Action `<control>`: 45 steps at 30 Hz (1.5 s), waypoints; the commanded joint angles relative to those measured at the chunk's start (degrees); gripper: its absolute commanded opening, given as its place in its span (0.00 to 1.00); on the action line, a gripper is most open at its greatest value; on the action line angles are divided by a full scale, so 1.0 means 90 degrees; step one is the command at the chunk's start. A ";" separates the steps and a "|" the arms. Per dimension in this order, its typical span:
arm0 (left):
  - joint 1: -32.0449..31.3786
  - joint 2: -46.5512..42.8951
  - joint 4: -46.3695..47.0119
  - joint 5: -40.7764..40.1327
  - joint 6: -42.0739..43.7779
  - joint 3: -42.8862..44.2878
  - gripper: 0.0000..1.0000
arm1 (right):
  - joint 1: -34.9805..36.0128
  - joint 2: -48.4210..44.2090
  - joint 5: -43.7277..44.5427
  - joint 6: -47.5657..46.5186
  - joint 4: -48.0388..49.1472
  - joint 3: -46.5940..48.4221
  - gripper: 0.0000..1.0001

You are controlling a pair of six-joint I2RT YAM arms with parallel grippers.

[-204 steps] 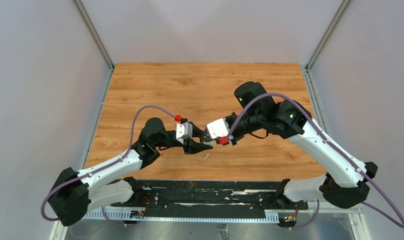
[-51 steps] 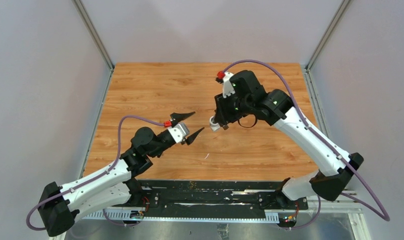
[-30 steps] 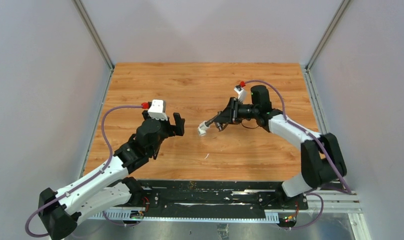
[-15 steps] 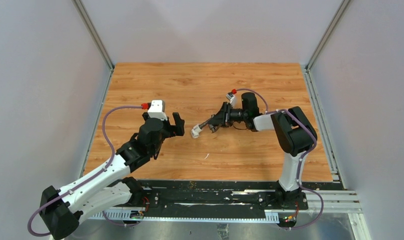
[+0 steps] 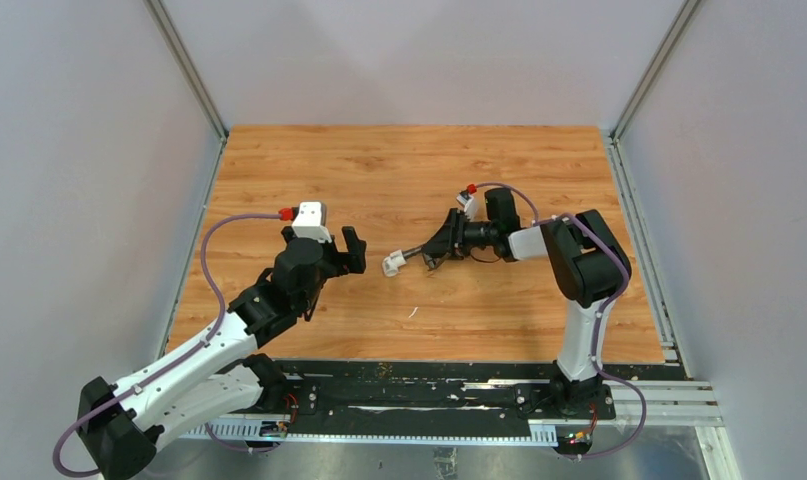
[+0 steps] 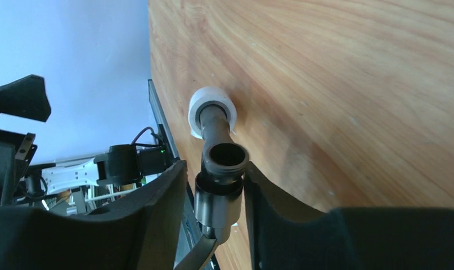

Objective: Install the water faucets

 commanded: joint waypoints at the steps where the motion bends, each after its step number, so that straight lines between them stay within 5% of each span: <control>1: 0.0037 -0.0121 -0.0053 -0.0103 -0.0014 -0.0086 1.00 | -0.0217 -0.0137 0.0198 -0.0636 -0.0862 0.0210 0.49; 8: 0.0037 -0.0082 -0.0043 -0.0139 0.0059 -0.0058 1.00 | -0.0294 -0.0304 0.0686 -0.1422 -0.2244 0.0524 0.62; 17: 0.0037 0.0000 -0.0094 -0.0187 0.0040 0.0015 1.00 | -0.0327 -0.0842 0.2506 -0.2159 -0.4738 0.1099 0.72; 23: 0.0037 0.0008 -0.0369 -0.0441 -0.0011 0.0167 1.00 | -0.0355 -0.1989 0.4263 -0.2573 -0.5846 0.1299 0.82; 26: 0.0037 -0.0004 -0.0591 -0.0540 -0.0051 0.0319 1.00 | -0.0441 -0.3014 0.5597 -0.3014 -0.6468 0.1556 0.99; 33: 0.0037 0.0067 -0.1459 -0.0731 -0.0348 0.0976 1.00 | -0.0507 -0.5365 0.9588 -0.3080 -0.7442 0.1493 1.00; 39: 0.0039 0.0234 -0.2338 -0.1150 -0.0533 0.1640 1.00 | -0.0512 -0.6485 1.0451 -0.2818 -0.8830 0.1406 1.00; 45: 0.0037 0.0283 -0.2468 -0.1222 -0.0571 0.1763 1.00 | -0.0512 -0.6899 1.0539 -0.2783 -0.8924 0.1145 1.00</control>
